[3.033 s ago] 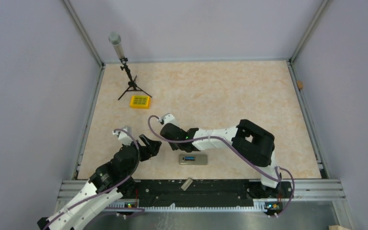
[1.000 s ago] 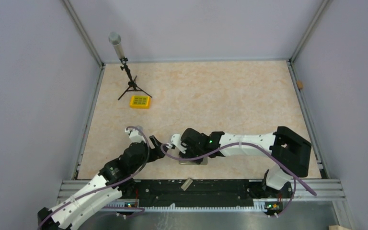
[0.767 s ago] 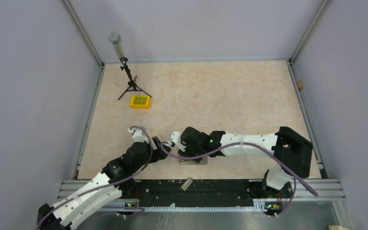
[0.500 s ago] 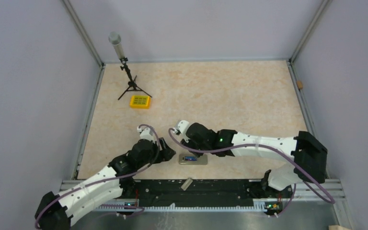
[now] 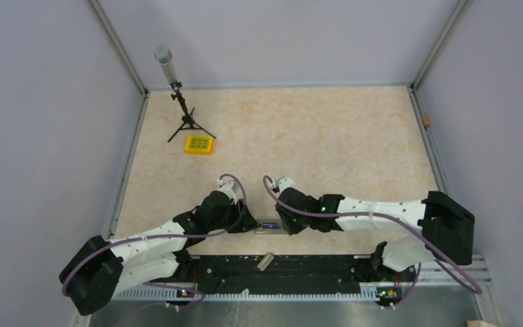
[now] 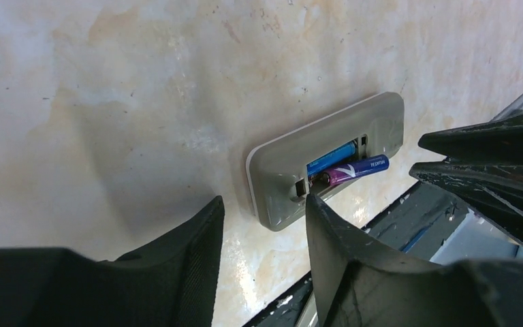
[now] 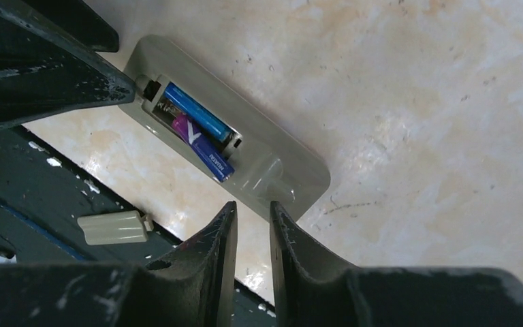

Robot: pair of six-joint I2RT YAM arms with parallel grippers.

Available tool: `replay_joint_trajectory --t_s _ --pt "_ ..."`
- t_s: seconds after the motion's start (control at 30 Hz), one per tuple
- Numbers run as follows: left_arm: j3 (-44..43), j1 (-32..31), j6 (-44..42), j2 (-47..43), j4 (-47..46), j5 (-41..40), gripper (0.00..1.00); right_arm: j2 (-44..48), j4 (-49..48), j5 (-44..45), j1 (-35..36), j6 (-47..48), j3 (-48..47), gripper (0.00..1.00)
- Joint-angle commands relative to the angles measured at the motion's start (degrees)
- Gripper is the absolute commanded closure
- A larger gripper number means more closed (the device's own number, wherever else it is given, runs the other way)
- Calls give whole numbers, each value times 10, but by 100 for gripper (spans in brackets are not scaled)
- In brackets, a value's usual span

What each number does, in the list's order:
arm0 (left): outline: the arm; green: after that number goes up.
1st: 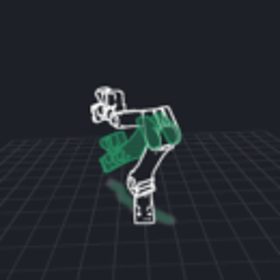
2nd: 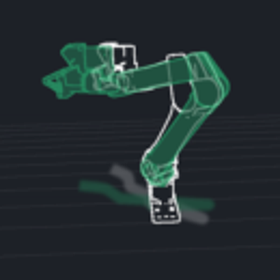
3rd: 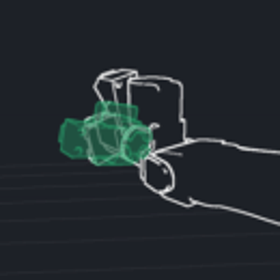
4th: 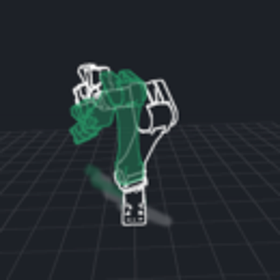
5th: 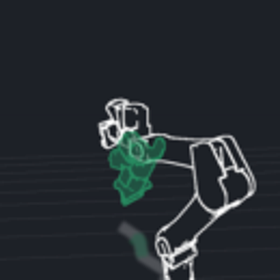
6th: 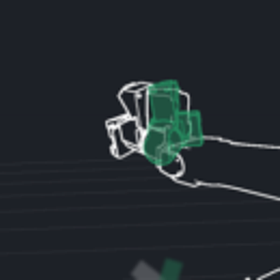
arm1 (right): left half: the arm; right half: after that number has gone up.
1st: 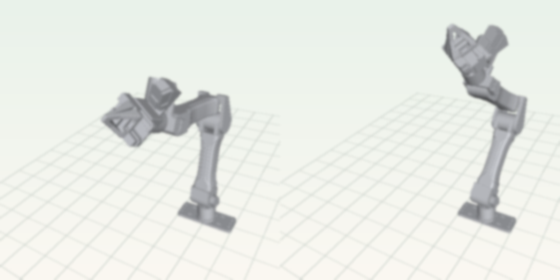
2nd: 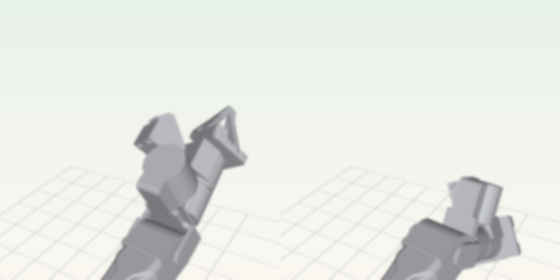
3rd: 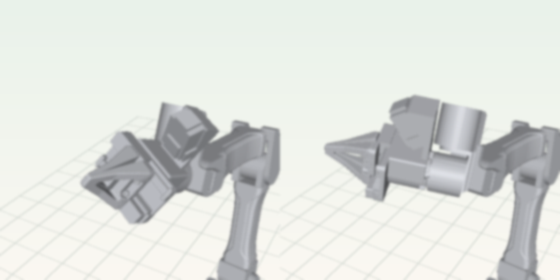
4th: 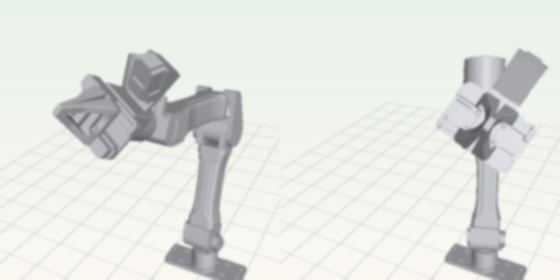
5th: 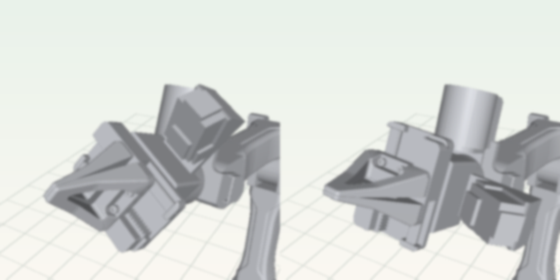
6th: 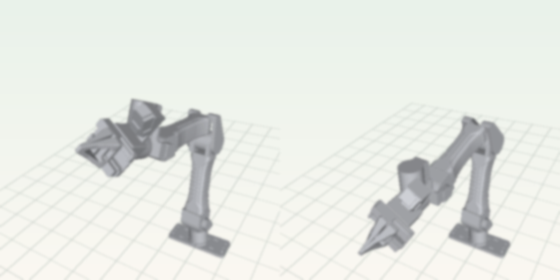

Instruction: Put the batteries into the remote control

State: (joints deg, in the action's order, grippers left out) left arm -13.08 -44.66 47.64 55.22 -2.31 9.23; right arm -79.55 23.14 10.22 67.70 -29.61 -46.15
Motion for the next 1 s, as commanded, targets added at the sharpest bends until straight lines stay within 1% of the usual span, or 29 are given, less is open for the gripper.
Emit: replay_joint_trajectory --t_s 0.0,0.23,0.37,0.67,0.97 --pt "-7 0 -12 12 -20 25 53 39 -43 -5 -3 -82 22 76" --pt "-3 0 -15 12 -27 28 63 47 -75 -5 -9 -125 38 72" --pt "2 0 -14 19 -36 33 66 41 -90 -12 -13 -135 37 71" --pt "10 0 -5 20 -56 42 69 13 -99 -18 -14 -147 33 72" --pt "15 0 0 22 -69 53 71 -7 -105 -26 -14 -152 30 75"
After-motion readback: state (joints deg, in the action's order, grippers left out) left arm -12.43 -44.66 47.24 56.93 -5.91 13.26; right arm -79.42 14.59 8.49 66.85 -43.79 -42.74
